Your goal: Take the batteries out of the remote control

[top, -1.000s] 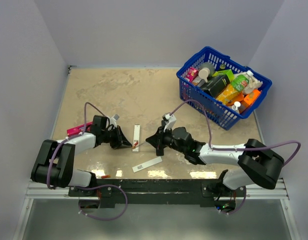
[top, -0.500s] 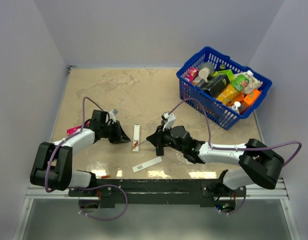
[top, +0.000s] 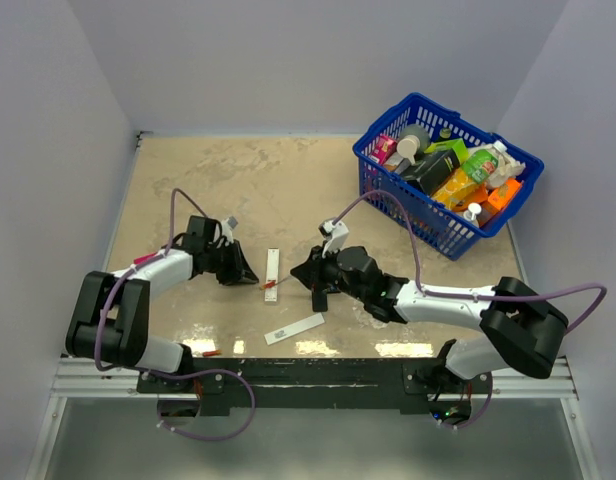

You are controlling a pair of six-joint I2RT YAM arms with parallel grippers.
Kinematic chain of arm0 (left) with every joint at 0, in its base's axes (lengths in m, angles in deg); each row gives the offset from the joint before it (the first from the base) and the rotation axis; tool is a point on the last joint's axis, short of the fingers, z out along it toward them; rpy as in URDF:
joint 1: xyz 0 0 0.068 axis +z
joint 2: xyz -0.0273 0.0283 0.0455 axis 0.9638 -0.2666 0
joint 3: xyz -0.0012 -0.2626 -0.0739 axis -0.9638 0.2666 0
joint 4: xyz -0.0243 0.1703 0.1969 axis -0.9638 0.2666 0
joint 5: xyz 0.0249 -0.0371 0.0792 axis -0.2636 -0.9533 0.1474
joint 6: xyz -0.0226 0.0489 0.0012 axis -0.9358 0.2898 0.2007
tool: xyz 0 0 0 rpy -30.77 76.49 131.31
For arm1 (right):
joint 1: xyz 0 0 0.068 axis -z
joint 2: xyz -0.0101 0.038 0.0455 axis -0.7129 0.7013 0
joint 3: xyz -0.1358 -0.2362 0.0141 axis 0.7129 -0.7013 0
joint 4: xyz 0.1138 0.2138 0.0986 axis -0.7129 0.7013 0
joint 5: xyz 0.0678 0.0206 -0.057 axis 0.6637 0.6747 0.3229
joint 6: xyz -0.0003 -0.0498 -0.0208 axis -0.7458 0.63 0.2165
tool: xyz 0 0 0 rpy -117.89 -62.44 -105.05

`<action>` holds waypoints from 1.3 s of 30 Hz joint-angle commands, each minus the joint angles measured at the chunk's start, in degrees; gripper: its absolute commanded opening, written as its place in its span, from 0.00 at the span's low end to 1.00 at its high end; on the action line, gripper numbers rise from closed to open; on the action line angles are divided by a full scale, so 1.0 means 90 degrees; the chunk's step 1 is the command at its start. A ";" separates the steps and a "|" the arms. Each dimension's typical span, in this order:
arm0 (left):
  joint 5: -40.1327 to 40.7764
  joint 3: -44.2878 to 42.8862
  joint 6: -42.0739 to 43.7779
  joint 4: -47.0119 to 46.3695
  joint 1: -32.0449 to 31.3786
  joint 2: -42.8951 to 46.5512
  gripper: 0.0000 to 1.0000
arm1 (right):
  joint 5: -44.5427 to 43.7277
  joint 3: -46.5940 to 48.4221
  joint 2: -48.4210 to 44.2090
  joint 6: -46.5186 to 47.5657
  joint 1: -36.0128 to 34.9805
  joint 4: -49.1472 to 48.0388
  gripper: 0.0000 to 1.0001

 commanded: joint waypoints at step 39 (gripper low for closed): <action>0.0079 -0.1340 0.0432 0.0530 -0.0700 0.0839 0.62 | -0.2342 0.1774 -0.2469 0.1172 0.0214 0.5643 0.00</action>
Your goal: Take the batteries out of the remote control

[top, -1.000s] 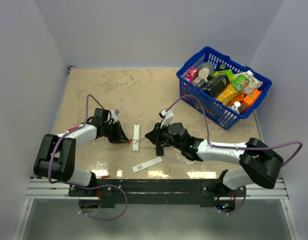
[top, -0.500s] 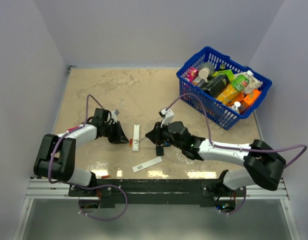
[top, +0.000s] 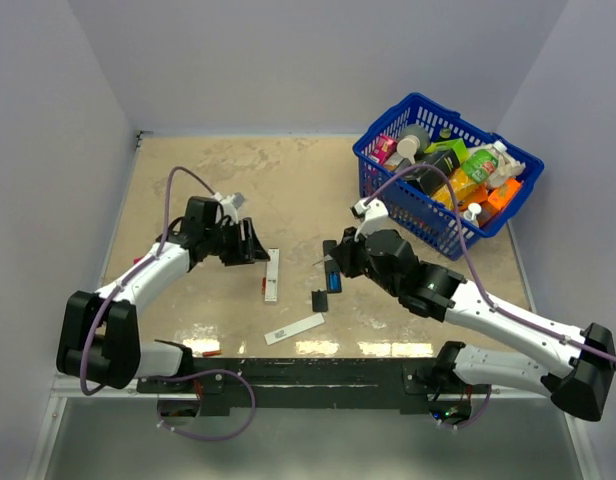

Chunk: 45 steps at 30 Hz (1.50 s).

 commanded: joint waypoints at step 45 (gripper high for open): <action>-0.0443 -0.0493 -0.0723 -0.0835 -0.0978 -0.0488 0.82 | 0.0872 -0.0859 0.0824 0.1372 0.0697 -0.0327 0.00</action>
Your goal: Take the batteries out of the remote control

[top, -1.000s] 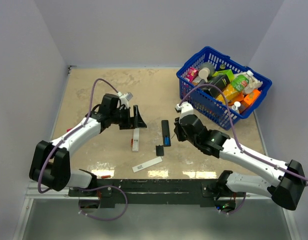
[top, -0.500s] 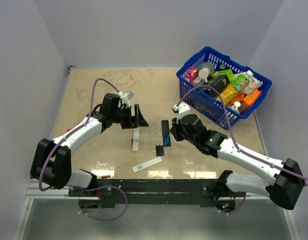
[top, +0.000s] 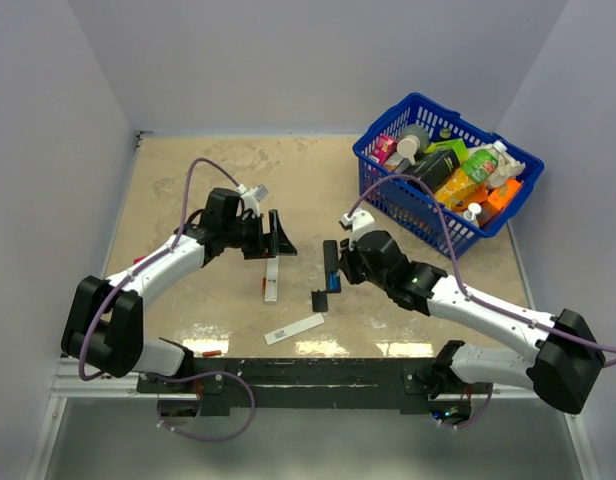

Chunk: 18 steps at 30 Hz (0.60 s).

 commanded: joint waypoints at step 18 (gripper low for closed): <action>-0.0155 0.0485 -0.0241 -0.0550 -0.0136 0.0015 0.73 | 0.1067 -0.1273 -0.0050 -0.0989 0.0236 -0.1981 0.00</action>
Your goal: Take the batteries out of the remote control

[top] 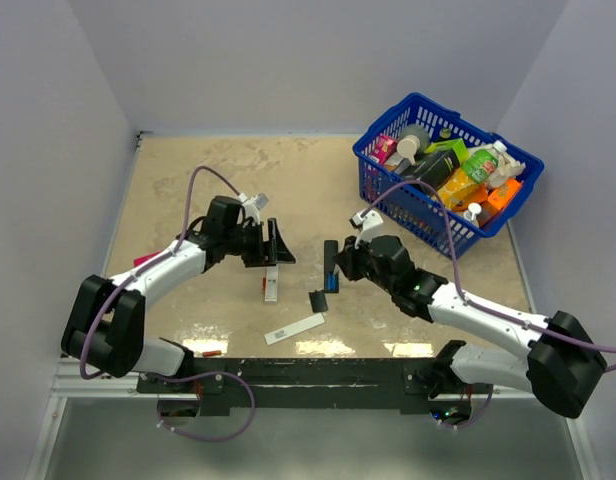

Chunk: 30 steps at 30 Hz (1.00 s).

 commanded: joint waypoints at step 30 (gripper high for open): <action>0.0063 -0.1204 -0.0409 -0.1186 -0.1127 -0.2599 0.55 | 0.0045 -0.1610 -0.1277 -0.1491 0.0199 -0.0164 0.00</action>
